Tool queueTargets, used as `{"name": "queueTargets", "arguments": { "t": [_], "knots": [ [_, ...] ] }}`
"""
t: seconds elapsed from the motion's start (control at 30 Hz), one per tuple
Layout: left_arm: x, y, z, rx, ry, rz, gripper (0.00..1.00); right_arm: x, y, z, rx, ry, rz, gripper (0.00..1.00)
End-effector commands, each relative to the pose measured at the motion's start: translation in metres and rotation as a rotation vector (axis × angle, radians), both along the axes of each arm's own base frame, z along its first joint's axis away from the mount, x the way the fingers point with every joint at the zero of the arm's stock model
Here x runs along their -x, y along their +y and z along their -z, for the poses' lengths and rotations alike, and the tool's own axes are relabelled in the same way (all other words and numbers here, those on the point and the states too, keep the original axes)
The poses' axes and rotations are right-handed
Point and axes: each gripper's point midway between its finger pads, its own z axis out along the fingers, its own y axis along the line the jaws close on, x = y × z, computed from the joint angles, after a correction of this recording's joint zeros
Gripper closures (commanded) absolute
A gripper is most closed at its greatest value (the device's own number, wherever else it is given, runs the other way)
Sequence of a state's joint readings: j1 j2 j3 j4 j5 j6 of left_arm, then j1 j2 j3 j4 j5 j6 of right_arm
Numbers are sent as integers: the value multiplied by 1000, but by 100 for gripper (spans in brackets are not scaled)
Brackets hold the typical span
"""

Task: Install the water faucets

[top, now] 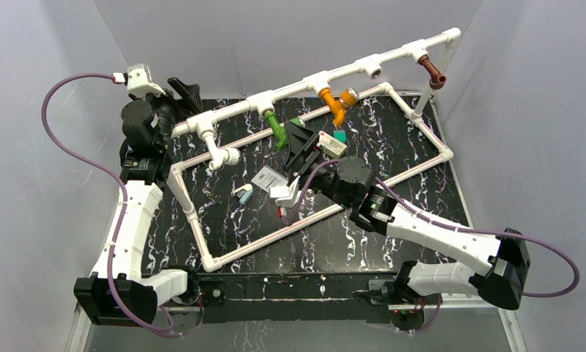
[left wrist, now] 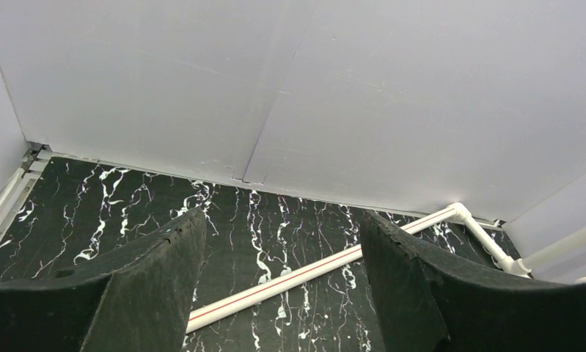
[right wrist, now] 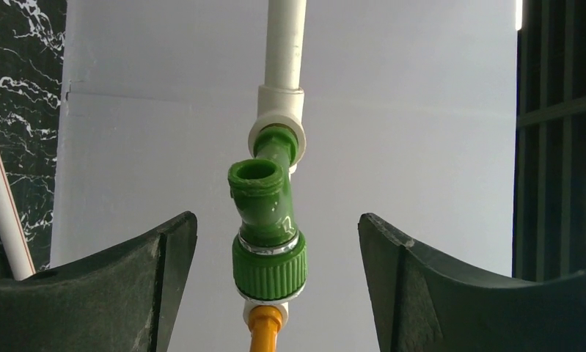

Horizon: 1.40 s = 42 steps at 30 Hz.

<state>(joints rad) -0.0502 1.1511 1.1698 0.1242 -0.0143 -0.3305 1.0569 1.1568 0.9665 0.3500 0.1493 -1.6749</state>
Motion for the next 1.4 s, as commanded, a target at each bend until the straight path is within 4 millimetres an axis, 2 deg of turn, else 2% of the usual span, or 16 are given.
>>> {"name": "queueTargets", "arguments": {
  "t": [0.0, 0.17, 0.37, 0.6, 0.7, 0.8, 0.9, 1.1, 1.37],
  "knots": [
    [21, 11, 167, -13, 539, -23, 26, 5, 0, -34, -80, -74, -14, 15],
    [21, 11, 169, -10, 542, -21, 26, 4, 3, -30, -85, -58, -19, 28],
    [21, 12, 168, -7, 541, -23, 26, 3, 9, -24, -81, -48, -28, 32],
    [21, 13, 170, -7, 545, -25, 26, -2, 17, -20, -89, -28, -29, 42],
    [21, 13, 170, -6, 546, -25, 26, -3, 18, -19, -102, -18, -30, 54],
    [21, 13, 169, -6, 545, -25, 26, -5, 18, -18, -124, -13, -19, 74],
    [21, 13, 169, -6, 544, -26, 26, -9, 16, -18, -168, 28, -4, 99],
    [21, 13, 169, -6, 543, -26, 26, -8, 12, -14, -297, 156, -9, 99],
    [22, 15, 168, -5, 541, -29, 26, -10, 13, -13, -697, 545, -35, 99]
  ]
}}
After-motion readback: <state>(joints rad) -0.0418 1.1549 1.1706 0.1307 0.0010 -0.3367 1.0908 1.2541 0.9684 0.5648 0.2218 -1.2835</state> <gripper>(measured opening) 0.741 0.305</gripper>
